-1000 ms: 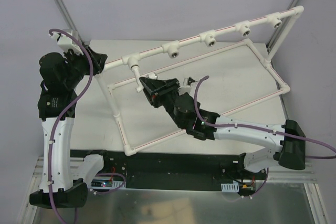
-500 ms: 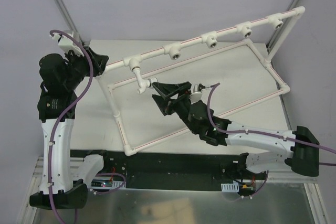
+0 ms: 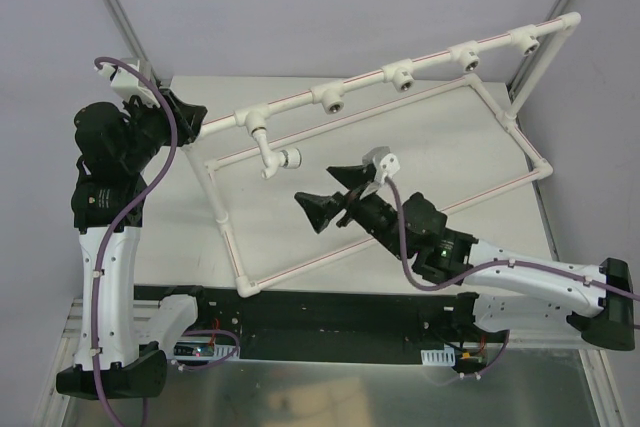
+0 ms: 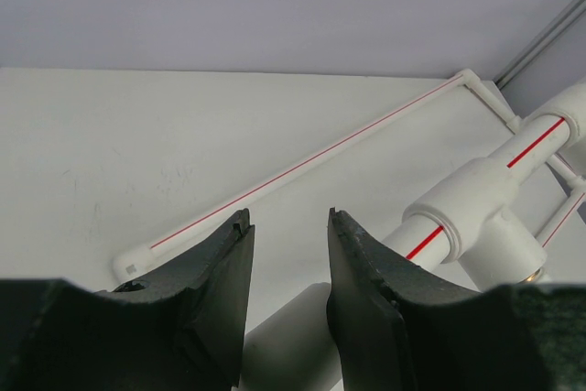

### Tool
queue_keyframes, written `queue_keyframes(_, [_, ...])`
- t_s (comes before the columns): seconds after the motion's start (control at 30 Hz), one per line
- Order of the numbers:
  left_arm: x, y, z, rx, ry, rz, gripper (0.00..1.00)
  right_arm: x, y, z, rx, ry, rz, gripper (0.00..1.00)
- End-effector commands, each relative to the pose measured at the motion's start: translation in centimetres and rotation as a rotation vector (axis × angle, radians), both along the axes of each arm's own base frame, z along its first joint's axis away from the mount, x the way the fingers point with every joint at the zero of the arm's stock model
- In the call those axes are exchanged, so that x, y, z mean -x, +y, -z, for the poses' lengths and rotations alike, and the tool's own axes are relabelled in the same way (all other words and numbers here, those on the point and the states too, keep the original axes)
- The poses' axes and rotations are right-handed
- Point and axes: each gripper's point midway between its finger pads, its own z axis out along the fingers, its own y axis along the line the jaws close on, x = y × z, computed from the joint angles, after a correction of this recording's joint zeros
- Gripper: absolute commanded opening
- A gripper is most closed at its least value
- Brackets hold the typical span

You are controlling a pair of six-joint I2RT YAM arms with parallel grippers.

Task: Install the water faucets
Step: Screw the water faucet onto the adaptor.

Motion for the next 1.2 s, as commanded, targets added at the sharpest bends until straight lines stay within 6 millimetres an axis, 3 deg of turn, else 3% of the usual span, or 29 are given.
queue_keyframes(0.0, [3.4, -1.8, 9.2, 0.022, 0.391, 0.1, 0.4, 0.8, 0.4, -1.9, 0.358, -0.649, -0.048, 0.99])
queue_keyframes(0.27, [3.5, -1.7, 9.3, 0.018, 0.39, 0.1, 0.4, 0.8, 2.0, -6.6, 0.497, -1.031, 0.028, 0.99])
queue_keyframes(0.5, [3.5, -1.7, 9.4, 0.016, 0.391, 0.098, 0.4, 1.0, 5.1, -7.3, 0.574, -1.174, 0.01, 0.95])
queue_keyframes(0.8, [3.4, -1.7, 9.5, 0.013, 0.394, 0.099, 0.4, -0.4, 8.2, -7.0, 0.643, -1.199, 0.036, 0.85])
queue_keyframes(1.17, [3.4, -1.6, 9.5, 0.014, 0.394, 0.098, 0.4, -3.0, 9.4, -5.3, 0.776, -1.133, 0.112, 0.48])
